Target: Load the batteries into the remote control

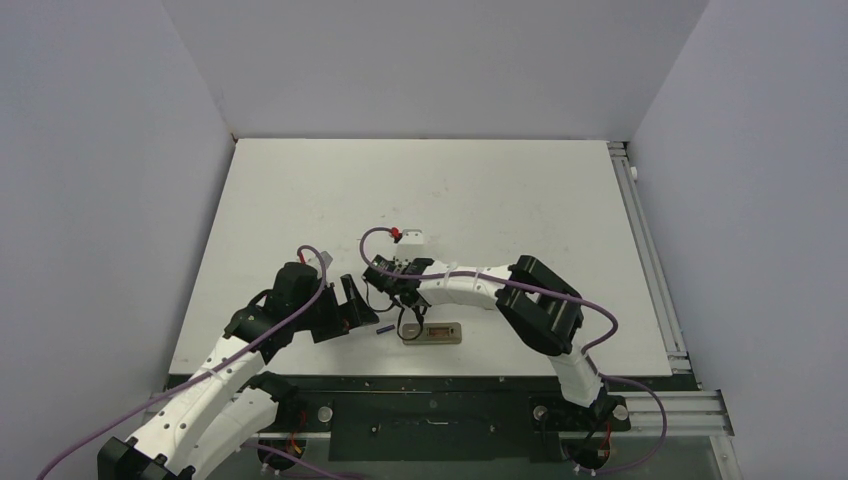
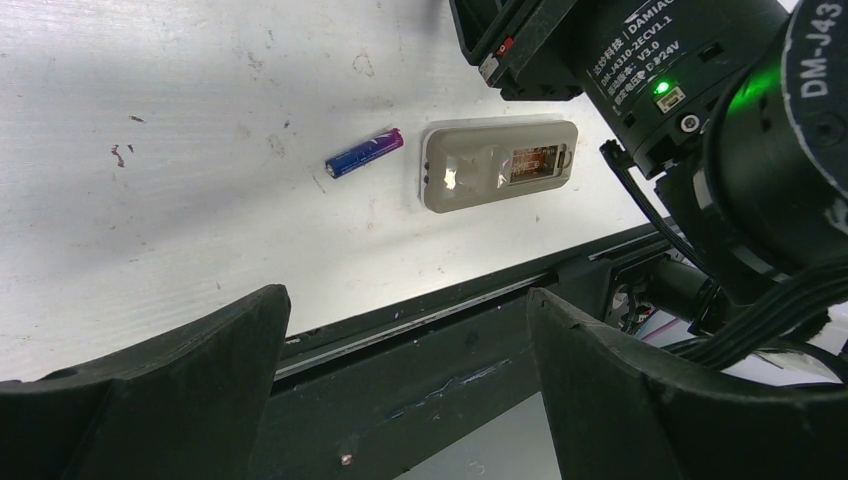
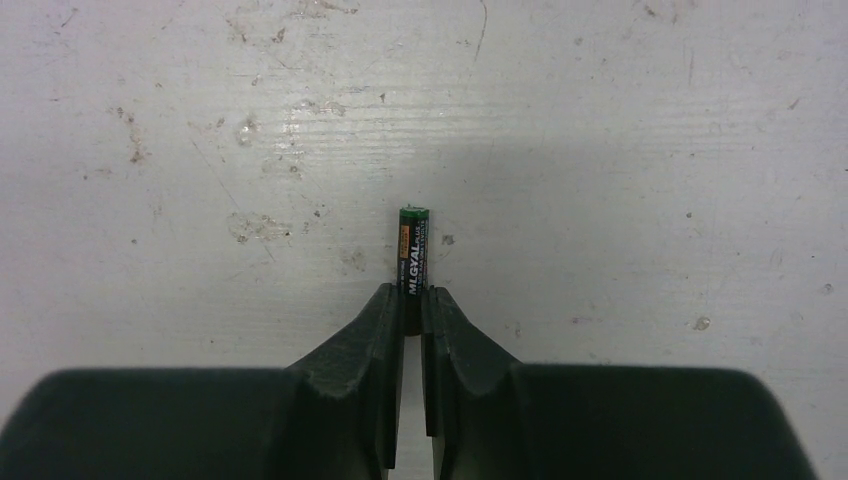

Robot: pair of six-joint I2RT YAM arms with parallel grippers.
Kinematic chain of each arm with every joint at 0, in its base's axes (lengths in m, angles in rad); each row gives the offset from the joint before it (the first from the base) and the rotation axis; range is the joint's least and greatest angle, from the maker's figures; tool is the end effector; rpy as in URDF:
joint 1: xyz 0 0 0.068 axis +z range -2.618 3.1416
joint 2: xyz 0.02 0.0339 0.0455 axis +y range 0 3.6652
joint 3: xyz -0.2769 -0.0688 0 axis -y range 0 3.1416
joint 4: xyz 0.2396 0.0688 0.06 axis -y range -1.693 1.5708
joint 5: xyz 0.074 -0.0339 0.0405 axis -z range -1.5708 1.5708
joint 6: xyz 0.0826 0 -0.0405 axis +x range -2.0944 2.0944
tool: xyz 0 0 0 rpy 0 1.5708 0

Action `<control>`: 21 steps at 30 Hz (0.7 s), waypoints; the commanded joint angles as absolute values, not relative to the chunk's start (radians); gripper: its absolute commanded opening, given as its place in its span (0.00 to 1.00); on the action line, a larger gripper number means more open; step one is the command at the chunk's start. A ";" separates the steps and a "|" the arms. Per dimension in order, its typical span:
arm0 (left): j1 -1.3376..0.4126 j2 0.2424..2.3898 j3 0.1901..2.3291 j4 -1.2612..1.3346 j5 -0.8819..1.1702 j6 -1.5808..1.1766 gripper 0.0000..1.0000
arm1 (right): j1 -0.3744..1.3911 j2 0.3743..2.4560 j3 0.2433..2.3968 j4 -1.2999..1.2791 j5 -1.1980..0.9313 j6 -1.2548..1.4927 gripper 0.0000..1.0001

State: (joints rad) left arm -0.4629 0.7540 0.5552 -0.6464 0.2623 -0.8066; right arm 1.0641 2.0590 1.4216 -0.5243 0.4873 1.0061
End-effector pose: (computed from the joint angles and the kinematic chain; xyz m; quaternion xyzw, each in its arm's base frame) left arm 0.1398 -0.0937 0.1995 -0.1128 0.9212 -0.3071 0.2108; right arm 0.2457 0.3630 0.1288 0.0214 0.9513 0.0489 0.3037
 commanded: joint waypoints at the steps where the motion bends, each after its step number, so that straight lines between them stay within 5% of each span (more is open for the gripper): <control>1: -0.459 0.753 0.571 -0.618 0.269 -0.795 0.86 | 1.069 2.018 1.379 -0.495 0.482 0.928 0.09; 21: -0.459 0.762 0.575 -0.624 0.243 -0.804 0.86 | 1.043 1.840 1.246 -0.368 0.355 0.650 0.08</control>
State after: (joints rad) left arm -0.4629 0.7578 0.5552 -0.6468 0.2562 -0.8070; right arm 1.0576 1.9327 1.2587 -0.4088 0.3798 0.7315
